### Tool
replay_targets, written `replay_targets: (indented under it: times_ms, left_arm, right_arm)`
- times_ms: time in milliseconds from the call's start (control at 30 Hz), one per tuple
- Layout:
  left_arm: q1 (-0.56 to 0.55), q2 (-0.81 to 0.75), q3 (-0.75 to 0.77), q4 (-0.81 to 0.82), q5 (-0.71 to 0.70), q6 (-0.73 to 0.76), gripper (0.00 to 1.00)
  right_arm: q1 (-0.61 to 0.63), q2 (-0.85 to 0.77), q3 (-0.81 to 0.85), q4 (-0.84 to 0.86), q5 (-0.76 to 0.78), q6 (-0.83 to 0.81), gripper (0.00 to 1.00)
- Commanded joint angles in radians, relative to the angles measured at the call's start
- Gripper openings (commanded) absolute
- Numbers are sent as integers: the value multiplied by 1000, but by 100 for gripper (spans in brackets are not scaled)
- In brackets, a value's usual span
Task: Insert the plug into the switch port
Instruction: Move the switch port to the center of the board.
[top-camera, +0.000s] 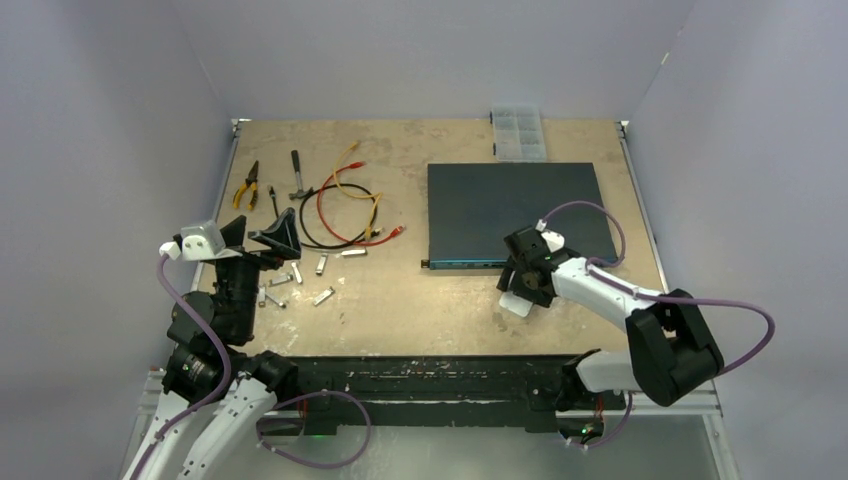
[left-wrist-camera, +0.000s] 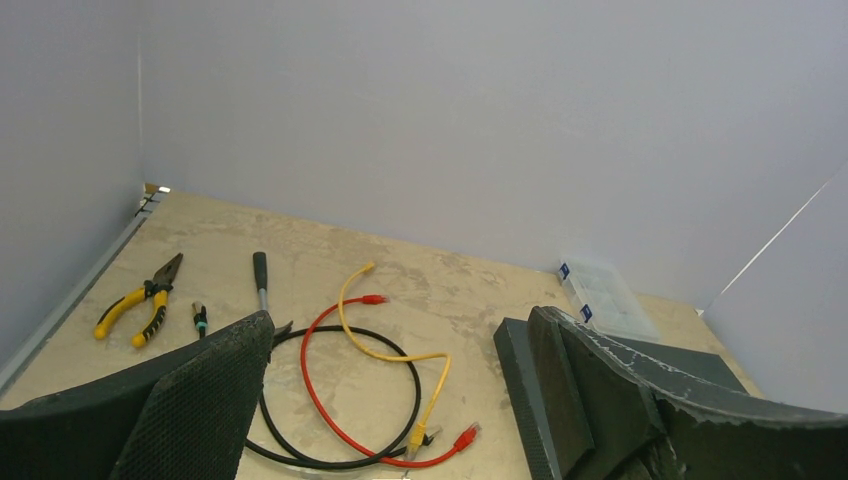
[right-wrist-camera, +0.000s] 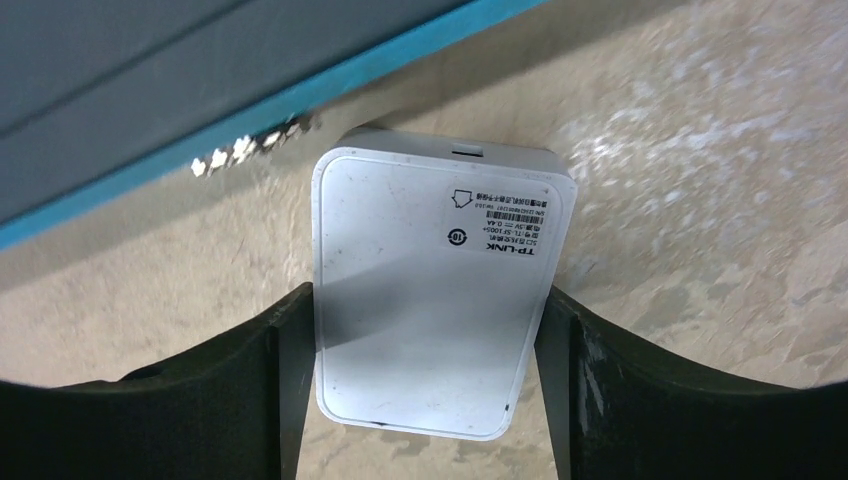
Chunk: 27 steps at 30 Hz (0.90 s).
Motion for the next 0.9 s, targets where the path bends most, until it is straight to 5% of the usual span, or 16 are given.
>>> replay_targets:
  times_ms: [0,200,467,867]
  left_arm:
    - [-8,2,-2,26,-5,16,98]
    - [-8,7,-2,26,-3,14,98]
    - [-8,12,0,21,-1,15,98]
    - [-8,44,-1,18,5,18,97]
  right_arm:
    - [81,-3,51,-53,-14,8,53]
    - [268,46,161,-73,-34,-119,46]
    - [499,244,371,68,-115,-566,48]
    - [530,463,472,126,-152,-922,56]
